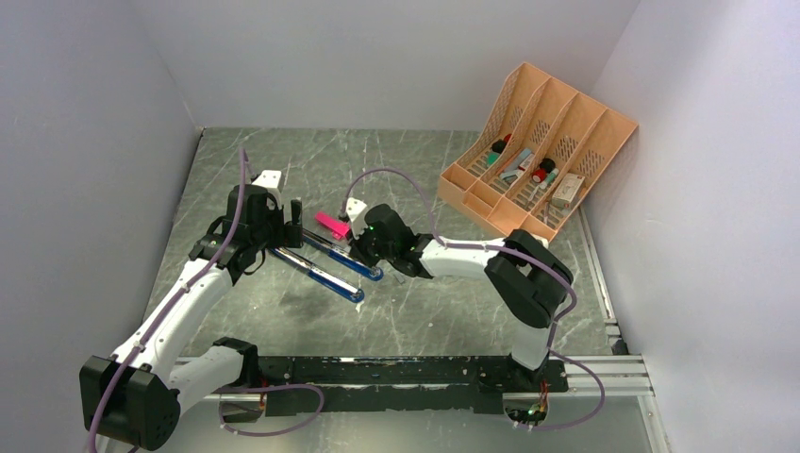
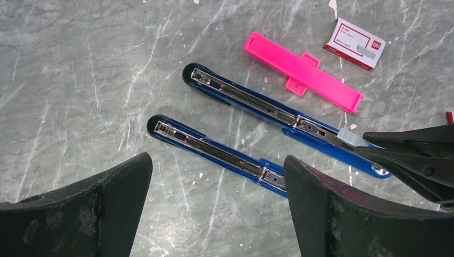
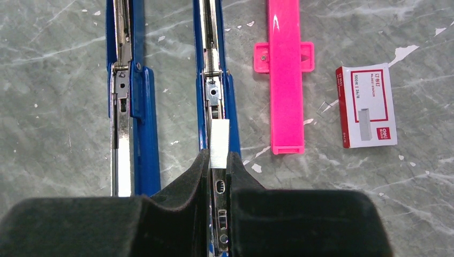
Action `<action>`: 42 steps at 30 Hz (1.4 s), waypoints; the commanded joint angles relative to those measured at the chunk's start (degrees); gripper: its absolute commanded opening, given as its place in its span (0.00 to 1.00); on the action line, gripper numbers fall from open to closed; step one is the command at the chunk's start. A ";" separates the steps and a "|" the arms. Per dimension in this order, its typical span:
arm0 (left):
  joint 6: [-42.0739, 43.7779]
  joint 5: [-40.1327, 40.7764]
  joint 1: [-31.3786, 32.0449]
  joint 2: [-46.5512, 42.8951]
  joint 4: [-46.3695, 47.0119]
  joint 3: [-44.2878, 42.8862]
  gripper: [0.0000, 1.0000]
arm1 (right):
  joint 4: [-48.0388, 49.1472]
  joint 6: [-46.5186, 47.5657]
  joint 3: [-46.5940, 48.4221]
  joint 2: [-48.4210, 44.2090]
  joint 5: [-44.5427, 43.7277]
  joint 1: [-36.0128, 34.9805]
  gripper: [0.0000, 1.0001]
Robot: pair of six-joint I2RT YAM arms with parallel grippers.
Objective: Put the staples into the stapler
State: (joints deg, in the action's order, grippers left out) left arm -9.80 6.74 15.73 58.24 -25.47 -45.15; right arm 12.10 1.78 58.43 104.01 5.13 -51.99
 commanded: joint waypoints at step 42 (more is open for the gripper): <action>0.66 -1.21 -0.08 -0.94 1.57 -0.34 0.96 | -1.90 1.03 3.14 2.46 1.10 -0.32 0.00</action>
State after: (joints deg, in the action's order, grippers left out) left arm -9.80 6.74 15.73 58.24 -25.45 -45.15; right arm 9.91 2.24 60.36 106.02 5.61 -52.10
